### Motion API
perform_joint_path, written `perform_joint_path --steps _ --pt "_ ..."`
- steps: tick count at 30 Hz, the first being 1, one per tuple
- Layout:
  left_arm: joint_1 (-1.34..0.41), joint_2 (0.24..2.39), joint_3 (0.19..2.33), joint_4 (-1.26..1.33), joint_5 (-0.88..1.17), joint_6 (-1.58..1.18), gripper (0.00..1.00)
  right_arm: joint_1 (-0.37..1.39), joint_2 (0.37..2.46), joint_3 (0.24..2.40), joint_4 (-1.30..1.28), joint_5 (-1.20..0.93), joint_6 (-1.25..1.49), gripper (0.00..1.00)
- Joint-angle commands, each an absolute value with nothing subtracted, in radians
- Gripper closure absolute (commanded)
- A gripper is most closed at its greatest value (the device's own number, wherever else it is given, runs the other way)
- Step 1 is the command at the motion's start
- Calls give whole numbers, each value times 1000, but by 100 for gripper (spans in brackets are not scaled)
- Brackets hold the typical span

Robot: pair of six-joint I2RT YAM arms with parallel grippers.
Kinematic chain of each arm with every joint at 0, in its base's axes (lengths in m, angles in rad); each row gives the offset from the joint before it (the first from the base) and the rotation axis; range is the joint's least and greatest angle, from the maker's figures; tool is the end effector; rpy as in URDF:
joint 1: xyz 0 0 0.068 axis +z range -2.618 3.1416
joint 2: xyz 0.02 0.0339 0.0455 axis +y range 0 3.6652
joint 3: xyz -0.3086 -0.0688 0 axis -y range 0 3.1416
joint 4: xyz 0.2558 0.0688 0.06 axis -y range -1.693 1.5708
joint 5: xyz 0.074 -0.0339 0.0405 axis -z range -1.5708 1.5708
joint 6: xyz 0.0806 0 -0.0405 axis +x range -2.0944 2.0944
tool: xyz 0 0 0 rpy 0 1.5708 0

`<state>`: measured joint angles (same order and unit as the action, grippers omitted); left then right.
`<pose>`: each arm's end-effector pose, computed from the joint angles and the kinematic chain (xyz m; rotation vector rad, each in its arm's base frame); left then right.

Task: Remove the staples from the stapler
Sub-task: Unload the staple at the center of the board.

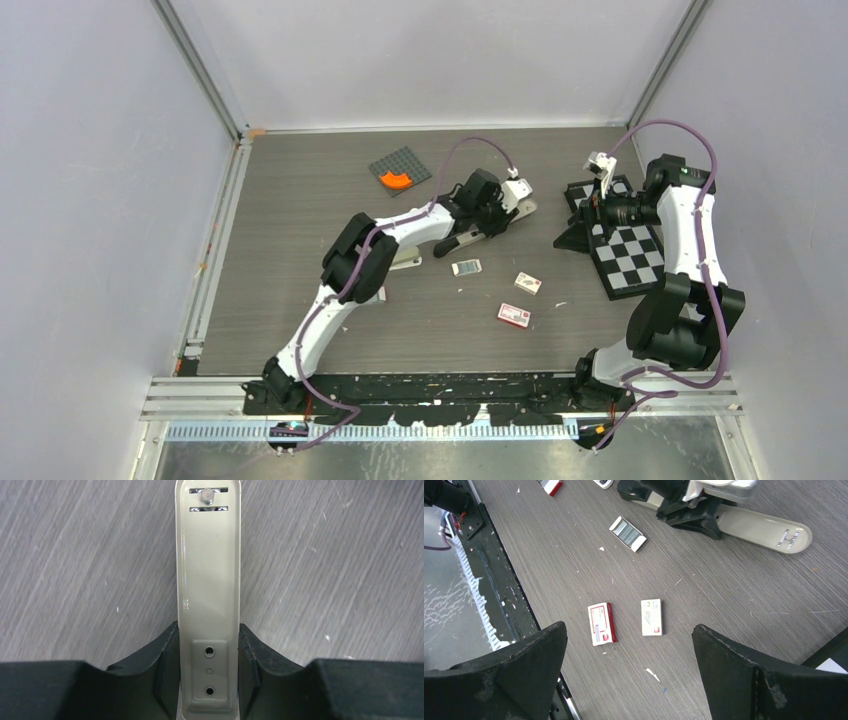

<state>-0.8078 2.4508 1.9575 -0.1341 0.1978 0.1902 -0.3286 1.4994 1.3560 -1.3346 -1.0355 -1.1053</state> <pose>0.4277 -0.4702 0.1520 1.1706 1.9111 -0.5586 0.2783 -0.0216 0.3295 -0.9041 2.0533 0.8945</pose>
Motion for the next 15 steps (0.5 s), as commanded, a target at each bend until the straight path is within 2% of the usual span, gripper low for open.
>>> perform_joint_path --steps 1,15 --pt "-801 2280 1858 19 189 171 100 -333 1506 1397 -1353 -1072 -1127 0" --pt "-753 2182 1706 209 257 31 100 -334 1515 1394 -1357 -1068 -1133 0"
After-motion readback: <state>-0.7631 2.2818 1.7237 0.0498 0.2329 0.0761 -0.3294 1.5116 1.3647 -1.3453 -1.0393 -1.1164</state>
